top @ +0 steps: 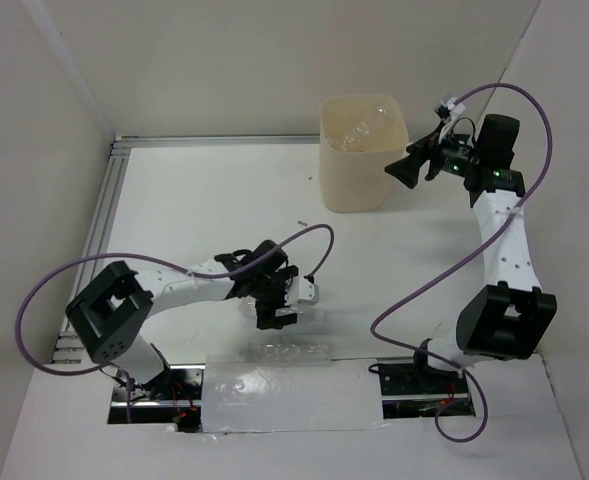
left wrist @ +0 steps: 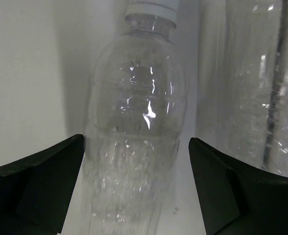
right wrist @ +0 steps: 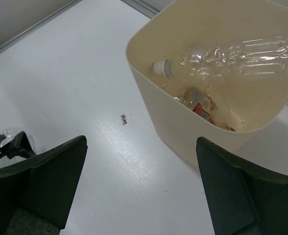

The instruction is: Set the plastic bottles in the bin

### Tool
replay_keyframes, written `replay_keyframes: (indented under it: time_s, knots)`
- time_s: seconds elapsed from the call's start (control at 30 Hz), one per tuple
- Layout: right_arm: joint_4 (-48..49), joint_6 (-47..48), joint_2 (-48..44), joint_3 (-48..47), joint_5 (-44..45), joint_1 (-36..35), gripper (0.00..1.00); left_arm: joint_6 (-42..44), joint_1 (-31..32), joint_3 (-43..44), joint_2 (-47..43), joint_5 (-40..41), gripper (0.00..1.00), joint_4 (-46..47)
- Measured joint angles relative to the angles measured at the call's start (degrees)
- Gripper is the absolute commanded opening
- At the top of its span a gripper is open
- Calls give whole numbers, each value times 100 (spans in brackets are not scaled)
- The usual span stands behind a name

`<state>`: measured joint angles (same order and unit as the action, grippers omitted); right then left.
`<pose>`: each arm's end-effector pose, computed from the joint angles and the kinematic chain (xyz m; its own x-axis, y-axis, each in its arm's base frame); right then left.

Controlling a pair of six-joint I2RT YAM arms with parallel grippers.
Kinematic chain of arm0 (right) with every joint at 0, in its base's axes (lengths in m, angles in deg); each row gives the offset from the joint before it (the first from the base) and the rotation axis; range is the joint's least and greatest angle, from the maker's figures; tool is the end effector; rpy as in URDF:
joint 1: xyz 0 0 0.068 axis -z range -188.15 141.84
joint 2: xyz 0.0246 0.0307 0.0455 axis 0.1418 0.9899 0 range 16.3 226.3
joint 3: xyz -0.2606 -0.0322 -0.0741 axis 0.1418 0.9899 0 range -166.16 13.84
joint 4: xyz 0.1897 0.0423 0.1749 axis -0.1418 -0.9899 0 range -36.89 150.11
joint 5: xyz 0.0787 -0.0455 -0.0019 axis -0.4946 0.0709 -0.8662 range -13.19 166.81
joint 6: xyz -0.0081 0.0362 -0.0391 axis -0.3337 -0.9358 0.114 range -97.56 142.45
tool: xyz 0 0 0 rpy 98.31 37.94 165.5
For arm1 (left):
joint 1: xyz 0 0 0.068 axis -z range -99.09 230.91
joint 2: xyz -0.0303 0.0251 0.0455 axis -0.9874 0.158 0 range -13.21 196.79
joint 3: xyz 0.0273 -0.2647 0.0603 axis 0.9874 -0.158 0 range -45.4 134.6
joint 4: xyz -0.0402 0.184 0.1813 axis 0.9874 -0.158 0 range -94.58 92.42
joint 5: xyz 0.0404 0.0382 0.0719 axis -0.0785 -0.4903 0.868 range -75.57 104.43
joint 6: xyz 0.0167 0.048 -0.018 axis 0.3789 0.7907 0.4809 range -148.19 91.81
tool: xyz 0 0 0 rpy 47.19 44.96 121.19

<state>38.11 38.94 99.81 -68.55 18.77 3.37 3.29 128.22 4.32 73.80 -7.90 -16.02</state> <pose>0.3213 -0.0347 0.3946 -0.1820 -0.1162 -0.9764 -0.7409 0.6690 0.0585 0.1919 -0.2280 0.1882 -0.0470 0.7634 -0.6442 0.9962 0.0836 0.0263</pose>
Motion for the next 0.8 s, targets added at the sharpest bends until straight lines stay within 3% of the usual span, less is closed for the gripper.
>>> replay_keyframes:
  time_s: [0.07, 0.2, 0.23, 0.27, 0.33, 0.37, 0.43, 0.5, 0.67, 0.8]
  knots:
    - [-81, 81, -127, 92, -76, 0, 99, -24, 107, -7, 337, 219, 97, 136]
    - [-450, 450, -369, 212, -280, 0, 97, -144, 181, 94, 654, 675, 78, 505]
    - [-601, 640, -422, 223, -326, 0, 90, -208, 181, 140, 684, 772, 59, 527]
    - [-726, 850, -485, 236, -376, 0, 85, -308, 181, 192, 697, 890, 47, 542]
    - [-1010, 1355, -645, 339, -507, 17, 69, -439, 181, 404, 654, 1086, 21, 549]
    - [-1178, 1635, -741, 409, -584, 28, 43, -481, 181, 509, 629, 1163, 16, 549]
    - [-1537, 2262, -966, 592, -721, 50, 16, -581, 175, 702, 470, 1292, 8, 551]
    - [-1825, 2776, -1244, 837, -787, 52, 0, -664, 175, 1023, 17, 1327, 8, 562]
    - [-2074, 3567, -1987, 1762, -610, 52, 0, -938, 13, 1869, -358, 1121, 8, 872]
    - [-2232, 3880, -2216, 2350, -225, 52, 0, -1421, -389, 2802, -264, 839, 8, 1733]
